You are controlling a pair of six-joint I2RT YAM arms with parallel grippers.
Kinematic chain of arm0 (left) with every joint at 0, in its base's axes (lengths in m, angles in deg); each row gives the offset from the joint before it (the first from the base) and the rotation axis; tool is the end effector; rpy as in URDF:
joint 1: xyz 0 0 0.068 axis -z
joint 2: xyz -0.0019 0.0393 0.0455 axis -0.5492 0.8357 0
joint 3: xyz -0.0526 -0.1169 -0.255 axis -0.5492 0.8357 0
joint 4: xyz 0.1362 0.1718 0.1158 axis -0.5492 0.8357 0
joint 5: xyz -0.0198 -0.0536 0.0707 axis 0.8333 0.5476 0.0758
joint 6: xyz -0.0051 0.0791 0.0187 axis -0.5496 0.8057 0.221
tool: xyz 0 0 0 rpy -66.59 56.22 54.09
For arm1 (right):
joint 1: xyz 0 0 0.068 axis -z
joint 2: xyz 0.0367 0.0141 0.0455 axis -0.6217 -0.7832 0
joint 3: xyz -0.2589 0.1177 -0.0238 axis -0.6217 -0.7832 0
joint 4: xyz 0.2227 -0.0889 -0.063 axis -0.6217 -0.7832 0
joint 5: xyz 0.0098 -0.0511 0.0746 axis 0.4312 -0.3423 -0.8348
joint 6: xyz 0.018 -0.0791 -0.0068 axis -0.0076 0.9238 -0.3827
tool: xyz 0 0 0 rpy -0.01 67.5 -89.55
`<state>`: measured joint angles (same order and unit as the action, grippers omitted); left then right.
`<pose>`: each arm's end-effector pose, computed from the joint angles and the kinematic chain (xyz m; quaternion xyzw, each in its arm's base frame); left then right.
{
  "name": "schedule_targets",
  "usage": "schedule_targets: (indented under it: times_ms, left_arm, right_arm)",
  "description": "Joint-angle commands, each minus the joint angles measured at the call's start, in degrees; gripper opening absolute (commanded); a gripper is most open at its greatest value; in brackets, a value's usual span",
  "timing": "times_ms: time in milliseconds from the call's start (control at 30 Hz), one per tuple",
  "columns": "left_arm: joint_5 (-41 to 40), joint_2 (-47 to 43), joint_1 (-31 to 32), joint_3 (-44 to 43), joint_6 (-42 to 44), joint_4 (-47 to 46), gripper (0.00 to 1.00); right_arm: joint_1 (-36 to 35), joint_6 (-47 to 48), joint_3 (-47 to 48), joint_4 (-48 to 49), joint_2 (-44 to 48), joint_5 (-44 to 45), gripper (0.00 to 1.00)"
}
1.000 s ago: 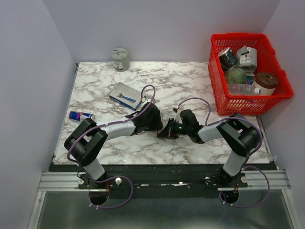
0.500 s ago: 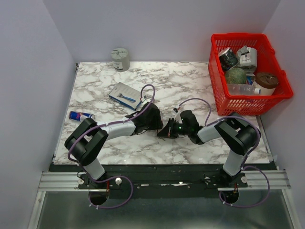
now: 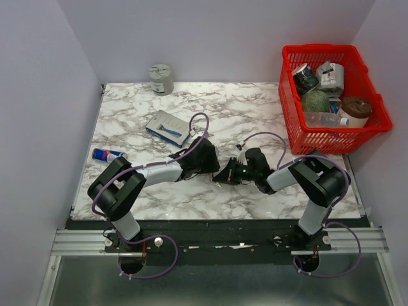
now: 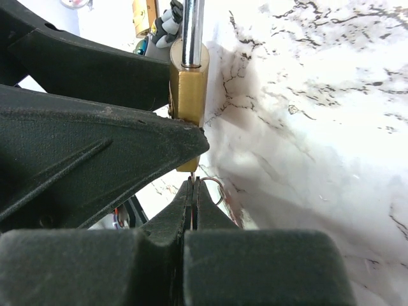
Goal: Unlock with the key
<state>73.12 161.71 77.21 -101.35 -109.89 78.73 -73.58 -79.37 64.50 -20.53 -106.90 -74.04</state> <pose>0.2548 -0.2383 0.1642 -0.0385 0.9217 -0.2509 0.2932 0.2452 0.2132 0.1159 0.0168 0.8469 0.4921 0.2009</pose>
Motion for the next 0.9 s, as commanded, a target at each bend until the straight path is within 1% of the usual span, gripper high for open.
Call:
schedule_targets:
  times_ms: [0, 400, 767, 867]
  left_arm:
    - [3.9, 0.1, 2.0, 0.6, -0.2, 1.4, 0.0]
    - [4.0, 0.1, 2.5, 0.7, -0.5, 1.4, 0.0]
    - [6.0, 0.1, 2.9, 1.1, -1.7, 1.4, 0.0]
    - [6.4, 0.1, 3.0, 1.4, -2.1, 0.0, 0.0]
  right_arm:
    - [2.5, 0.7, 0.1, 6.3, 1.3, 6.6, 0.01]
    - [3.0, -0.6, 0.3, 9.7, 0.4, 6.6, 0.01]
    - [3.3, 0.4, 1.6, 10.9, -0.2, 9.4, 0.01]
    - [3.4, 0.6, 2.2, 11.4, -0.4, 10.3, 0.01]
